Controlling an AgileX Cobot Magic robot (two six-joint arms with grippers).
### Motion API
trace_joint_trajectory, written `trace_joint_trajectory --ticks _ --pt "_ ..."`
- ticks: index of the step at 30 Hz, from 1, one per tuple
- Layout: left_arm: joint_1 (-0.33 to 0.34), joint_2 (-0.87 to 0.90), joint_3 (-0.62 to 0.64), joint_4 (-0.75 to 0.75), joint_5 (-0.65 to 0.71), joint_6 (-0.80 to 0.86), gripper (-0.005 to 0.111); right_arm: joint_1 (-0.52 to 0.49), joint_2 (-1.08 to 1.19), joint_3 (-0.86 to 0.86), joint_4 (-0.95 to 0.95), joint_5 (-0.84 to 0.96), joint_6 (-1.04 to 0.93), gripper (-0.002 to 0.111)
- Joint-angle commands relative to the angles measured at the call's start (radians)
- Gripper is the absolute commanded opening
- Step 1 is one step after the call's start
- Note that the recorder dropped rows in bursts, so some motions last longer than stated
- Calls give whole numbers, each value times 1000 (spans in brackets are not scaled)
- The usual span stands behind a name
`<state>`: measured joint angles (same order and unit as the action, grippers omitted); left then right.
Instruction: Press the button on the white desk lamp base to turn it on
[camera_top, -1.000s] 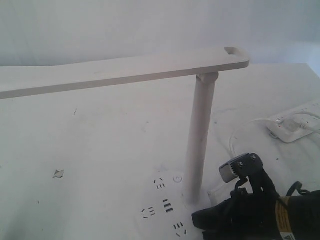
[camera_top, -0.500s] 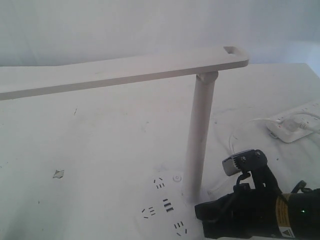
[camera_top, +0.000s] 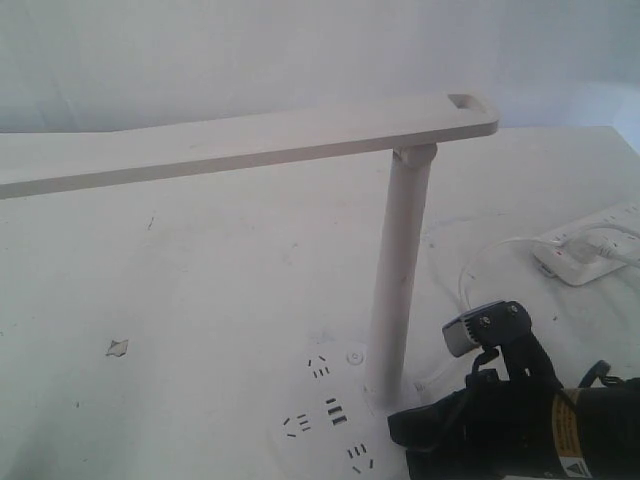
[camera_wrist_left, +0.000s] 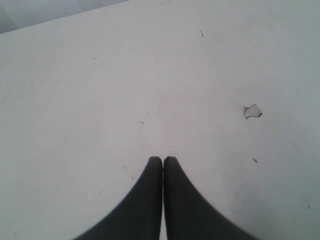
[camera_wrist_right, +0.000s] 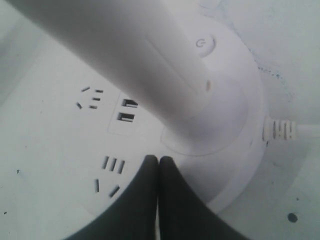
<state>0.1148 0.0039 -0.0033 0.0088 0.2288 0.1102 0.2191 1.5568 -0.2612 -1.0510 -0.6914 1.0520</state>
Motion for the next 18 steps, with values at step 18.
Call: trace_joint_trajectory --ticks 18 --pt "1 -4 3 -2 4 -1 0 2 105 6 -230 193 140 0"
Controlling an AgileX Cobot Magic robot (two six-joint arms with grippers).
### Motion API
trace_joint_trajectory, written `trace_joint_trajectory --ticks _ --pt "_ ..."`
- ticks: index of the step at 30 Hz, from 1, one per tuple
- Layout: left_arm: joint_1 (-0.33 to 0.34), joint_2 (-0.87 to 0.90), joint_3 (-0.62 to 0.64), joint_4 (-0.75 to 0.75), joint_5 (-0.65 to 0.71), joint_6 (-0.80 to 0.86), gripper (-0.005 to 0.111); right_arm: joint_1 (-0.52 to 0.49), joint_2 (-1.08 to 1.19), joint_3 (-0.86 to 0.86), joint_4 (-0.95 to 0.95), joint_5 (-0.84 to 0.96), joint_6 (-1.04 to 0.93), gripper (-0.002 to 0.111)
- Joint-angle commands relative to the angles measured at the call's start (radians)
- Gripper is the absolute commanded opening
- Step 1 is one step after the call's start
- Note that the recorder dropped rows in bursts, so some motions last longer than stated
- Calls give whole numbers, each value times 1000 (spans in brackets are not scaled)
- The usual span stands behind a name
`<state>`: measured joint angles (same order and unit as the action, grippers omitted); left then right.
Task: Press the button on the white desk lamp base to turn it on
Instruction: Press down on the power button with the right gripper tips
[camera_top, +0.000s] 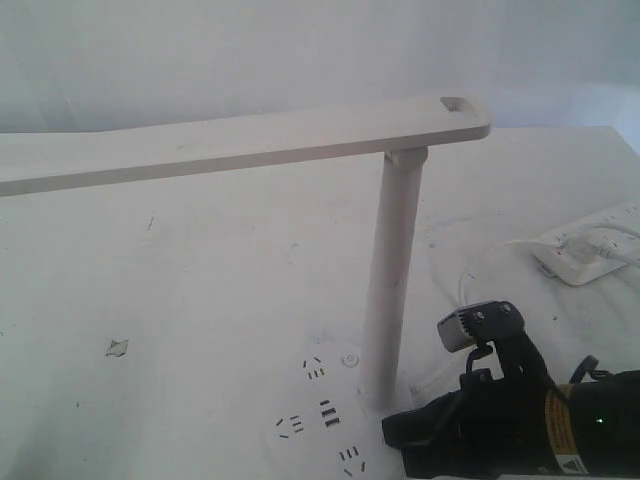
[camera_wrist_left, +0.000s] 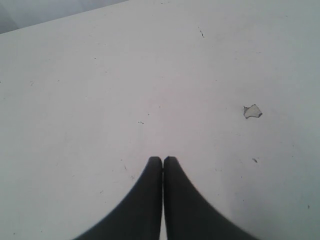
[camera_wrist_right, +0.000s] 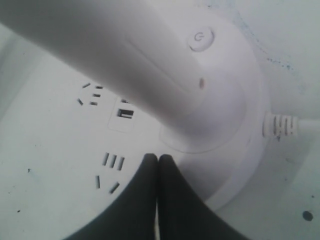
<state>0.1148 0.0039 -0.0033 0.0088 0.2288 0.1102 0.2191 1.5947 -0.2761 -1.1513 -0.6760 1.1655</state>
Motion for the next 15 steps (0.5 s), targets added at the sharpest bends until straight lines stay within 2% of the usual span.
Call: trace_joint_trajectory --ticks 1,6,11,15 --pt "1 -4 3 -2 4 -1 0 2 79 21 -136 188 29 0" --pt "1 -4 3 -2 4 -1 0 2 106 21 -142 185 43 0" --pt "1 -4 3 -2 4 -1 0 2 95 17 -128 -85 -20 0" --pt "1 -4 3 -2 4 -1 0 2 47 9 -56 -136 -73 0"
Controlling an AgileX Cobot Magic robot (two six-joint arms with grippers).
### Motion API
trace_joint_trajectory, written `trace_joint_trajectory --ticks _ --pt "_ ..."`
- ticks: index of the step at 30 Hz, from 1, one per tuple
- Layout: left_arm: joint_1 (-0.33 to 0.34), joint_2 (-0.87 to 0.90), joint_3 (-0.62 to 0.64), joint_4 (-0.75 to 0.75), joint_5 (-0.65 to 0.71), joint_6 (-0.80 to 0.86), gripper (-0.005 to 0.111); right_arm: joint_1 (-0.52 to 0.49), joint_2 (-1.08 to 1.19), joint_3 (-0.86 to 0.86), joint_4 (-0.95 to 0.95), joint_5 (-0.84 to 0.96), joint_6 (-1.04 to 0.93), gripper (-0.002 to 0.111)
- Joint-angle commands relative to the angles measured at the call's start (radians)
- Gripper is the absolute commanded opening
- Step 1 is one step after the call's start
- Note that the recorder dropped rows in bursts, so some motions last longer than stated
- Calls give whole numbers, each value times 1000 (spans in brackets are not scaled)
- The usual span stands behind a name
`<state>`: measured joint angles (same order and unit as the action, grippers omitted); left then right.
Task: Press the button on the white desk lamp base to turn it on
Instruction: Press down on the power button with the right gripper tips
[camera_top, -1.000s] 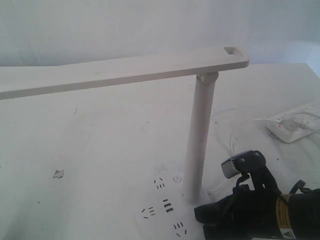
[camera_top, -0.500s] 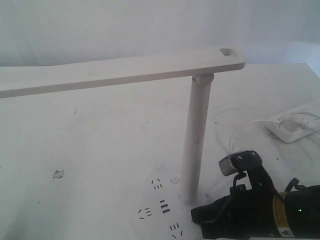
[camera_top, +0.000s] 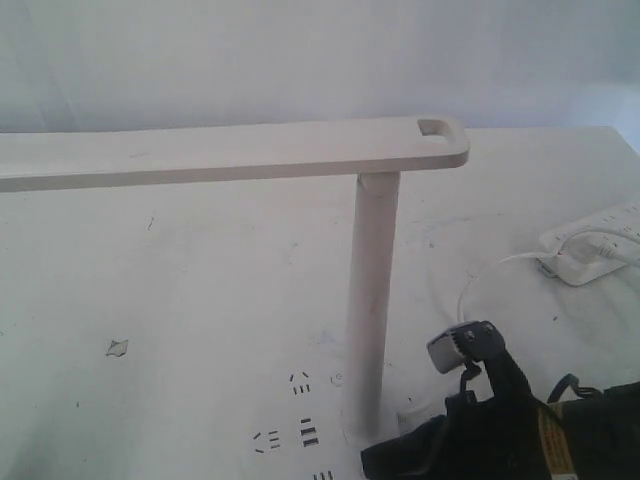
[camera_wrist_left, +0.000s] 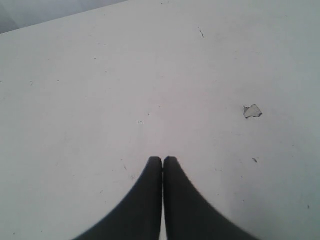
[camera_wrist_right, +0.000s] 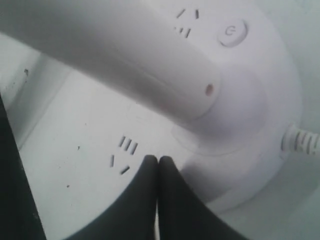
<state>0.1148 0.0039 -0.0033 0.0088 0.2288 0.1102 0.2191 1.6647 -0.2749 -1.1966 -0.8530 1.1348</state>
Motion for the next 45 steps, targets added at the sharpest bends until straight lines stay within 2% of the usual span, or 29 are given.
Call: trace_joint_trajectory --ticks 1,11,35,41,45 --pt "1 -4 3 -2 4 -1 0 2 -41 6 3 41 -52 0" --pt "1 -4 3 -2 4 -1 0 2 -118 6 12 2 -92 0" --pt "1 -4 3 -2 4 -1 0 2 -18 -27 24 -8 -118 0" --pt "1 -4 3 -2 4 -1 0 56 -18 -29 34 -13 -118 0" --pt "1 -4 3 -2 4 -1 0 91 -18 -40 67 46 -118 0"
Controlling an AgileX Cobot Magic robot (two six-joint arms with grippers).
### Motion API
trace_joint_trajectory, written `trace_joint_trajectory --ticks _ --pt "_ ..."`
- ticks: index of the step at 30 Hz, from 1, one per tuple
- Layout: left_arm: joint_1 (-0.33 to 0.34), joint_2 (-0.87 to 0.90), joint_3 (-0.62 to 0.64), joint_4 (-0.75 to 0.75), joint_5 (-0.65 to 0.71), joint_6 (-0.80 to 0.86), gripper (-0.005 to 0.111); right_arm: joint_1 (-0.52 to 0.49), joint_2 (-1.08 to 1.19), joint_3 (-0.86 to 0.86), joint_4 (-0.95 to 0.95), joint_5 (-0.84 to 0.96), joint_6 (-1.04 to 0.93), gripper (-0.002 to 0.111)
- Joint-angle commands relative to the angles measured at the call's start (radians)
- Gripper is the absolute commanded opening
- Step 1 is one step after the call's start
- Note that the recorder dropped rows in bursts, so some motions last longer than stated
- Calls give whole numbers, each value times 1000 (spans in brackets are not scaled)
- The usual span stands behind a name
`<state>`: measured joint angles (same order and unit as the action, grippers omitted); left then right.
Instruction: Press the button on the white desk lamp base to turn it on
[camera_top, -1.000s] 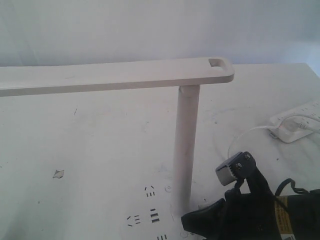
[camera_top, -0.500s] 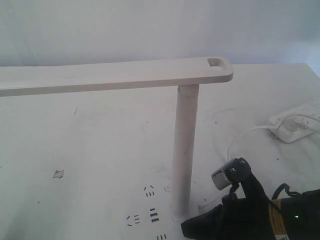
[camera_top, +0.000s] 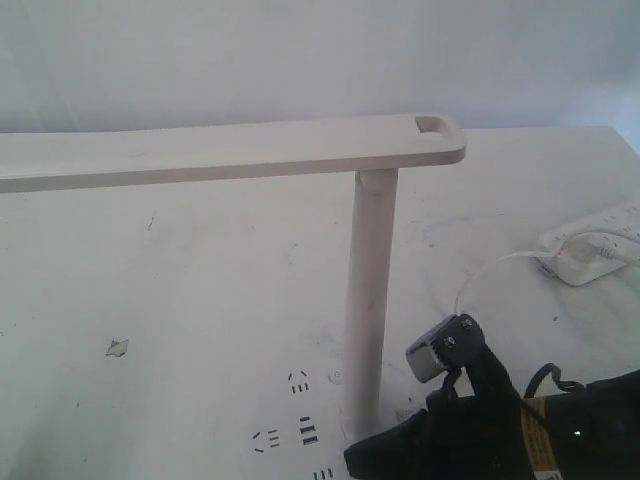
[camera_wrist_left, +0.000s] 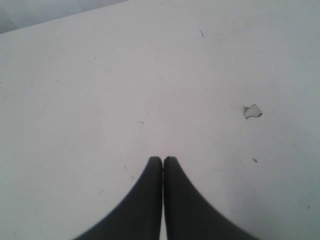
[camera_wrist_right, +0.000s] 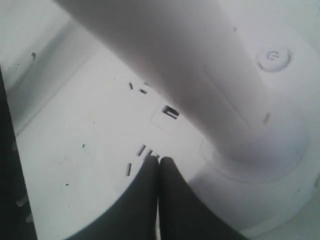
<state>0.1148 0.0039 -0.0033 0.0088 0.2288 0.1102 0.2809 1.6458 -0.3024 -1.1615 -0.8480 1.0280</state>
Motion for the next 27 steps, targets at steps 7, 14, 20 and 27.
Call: trace_joint_trajectory --ticks 7,14,20,27 --pt "1 -4 3 -2 4 -1 0 32 1 -15 69 79 -34 0" --pt "1 -4 3 -2 4 -1 0 32 1 -13 35 69 -34 0" --pt "1 -4 3 -2 4 -1 0 32 -10 0 35 -22 -55 0" --pt "1 -4 3 -2 4 -1 0 32 -128 2 49 -169 -91 0"
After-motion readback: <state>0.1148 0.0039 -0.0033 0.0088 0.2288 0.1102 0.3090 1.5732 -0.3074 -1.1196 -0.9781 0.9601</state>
